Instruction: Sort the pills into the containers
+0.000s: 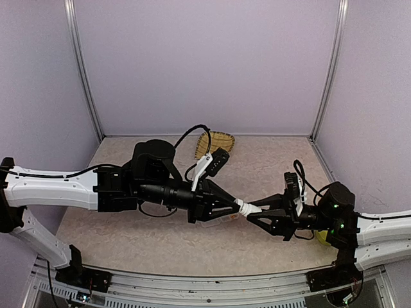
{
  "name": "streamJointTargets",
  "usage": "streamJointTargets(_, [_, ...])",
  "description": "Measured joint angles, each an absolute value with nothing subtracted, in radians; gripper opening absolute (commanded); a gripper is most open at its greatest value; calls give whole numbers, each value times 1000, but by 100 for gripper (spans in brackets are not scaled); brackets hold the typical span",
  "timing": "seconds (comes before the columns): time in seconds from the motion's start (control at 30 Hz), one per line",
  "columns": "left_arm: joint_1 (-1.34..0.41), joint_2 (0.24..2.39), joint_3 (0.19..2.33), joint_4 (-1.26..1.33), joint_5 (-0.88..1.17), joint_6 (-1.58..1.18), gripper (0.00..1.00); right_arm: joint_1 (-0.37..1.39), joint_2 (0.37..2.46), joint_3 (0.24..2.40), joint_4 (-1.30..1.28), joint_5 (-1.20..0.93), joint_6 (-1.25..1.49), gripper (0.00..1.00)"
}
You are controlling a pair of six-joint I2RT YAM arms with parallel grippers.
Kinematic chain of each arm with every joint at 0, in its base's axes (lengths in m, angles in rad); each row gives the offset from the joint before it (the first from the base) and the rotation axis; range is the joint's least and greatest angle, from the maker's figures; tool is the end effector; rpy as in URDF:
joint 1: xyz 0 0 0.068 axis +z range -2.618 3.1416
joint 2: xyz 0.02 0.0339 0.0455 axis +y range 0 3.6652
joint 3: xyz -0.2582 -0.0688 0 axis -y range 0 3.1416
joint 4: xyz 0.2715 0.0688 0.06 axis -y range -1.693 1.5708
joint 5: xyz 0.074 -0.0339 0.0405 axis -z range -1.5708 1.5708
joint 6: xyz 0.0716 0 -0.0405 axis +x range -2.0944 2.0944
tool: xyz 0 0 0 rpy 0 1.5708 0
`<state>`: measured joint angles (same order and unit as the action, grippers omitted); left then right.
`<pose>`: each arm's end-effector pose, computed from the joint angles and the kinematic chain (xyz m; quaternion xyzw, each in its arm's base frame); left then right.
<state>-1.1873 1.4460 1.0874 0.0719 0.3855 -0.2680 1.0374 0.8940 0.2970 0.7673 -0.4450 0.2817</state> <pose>0.1239 -0.3789 0.2909 0.4515 0.6536 -0.5055 0.3369 0.1022 0.2337 0.2353 -0.3887 0.5219 0.5694 0.5023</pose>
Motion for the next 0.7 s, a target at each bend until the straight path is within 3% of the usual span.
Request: streamJointTargets(0.7, [-1173,1455,1083,98,523,-283,18,1038,934,298,822,-496,285,18])
